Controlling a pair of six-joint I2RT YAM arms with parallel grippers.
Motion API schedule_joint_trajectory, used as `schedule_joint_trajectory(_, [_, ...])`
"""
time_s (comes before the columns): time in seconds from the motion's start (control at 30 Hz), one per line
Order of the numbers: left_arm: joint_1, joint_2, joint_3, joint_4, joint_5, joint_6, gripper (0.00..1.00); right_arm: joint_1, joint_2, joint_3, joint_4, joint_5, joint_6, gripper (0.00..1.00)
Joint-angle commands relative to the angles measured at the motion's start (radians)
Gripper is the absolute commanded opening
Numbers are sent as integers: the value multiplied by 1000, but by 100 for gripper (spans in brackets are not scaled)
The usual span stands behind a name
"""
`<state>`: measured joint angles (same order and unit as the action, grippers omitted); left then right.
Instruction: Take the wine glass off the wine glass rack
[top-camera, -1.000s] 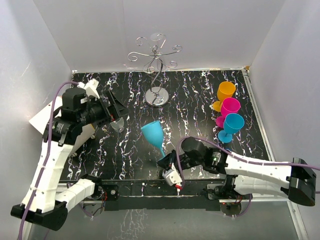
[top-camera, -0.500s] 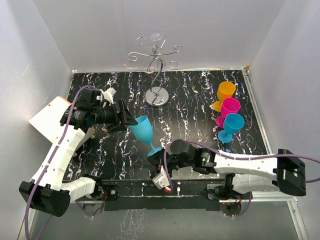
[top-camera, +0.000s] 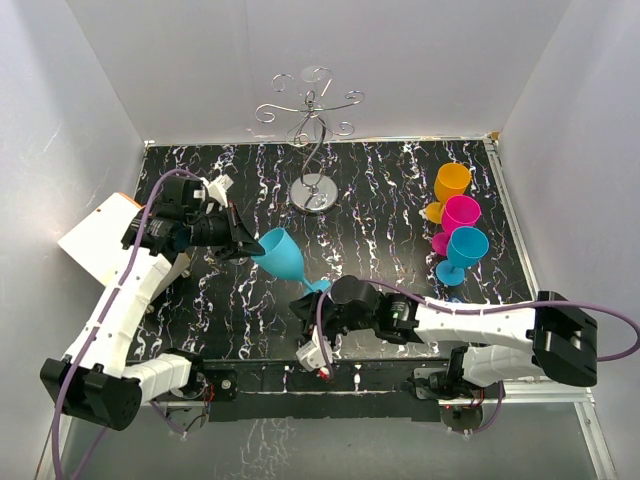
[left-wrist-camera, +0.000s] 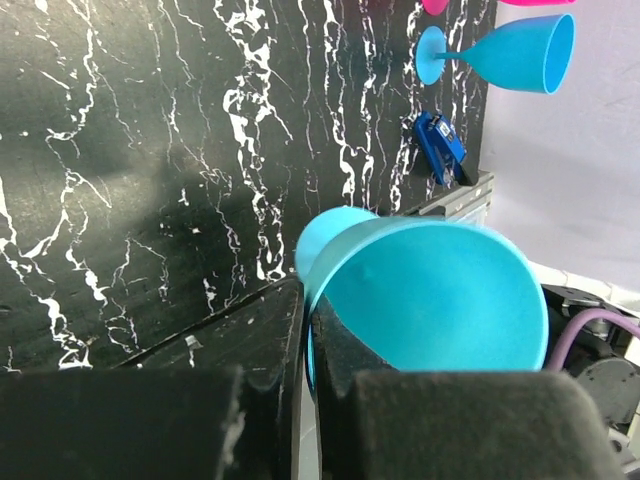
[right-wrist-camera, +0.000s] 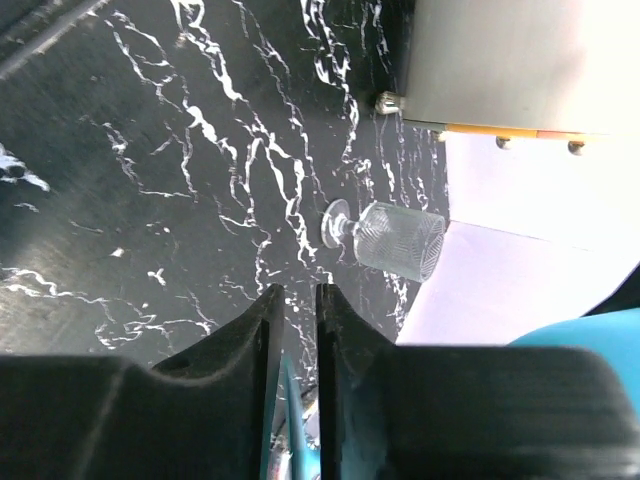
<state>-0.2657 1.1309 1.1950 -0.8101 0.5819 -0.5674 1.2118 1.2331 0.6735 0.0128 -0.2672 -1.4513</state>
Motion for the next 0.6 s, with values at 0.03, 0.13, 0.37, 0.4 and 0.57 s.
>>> schedule_joint_trajectory(0.03, [-5, 12, 56, -32, 3, 11, 0, -51, 21, 78, 99, -61, -31, 30])
schedule_joint_trajectory(0.13, [-5, 14, 103, -56, -100, 8, 0, -77, 22, 78, 76, -92, -12, 45])
schedule_joint_trajectory(0.37, [-5, 4, 231, -73, -429, -14, 0, -110, -27, 17, 104, -136, 151, 99])
schedule_joint_trajectory(0.4, [-5, -4, 239, -73, -471, -16, 0, -116, -37, 4, 116, -139, 187, 98])
schedule_joint_trajectory(0.57, [-5, -57, 234, -97, -638, 1, 0, -164, -67, -81, 360, -27, 586, 98])
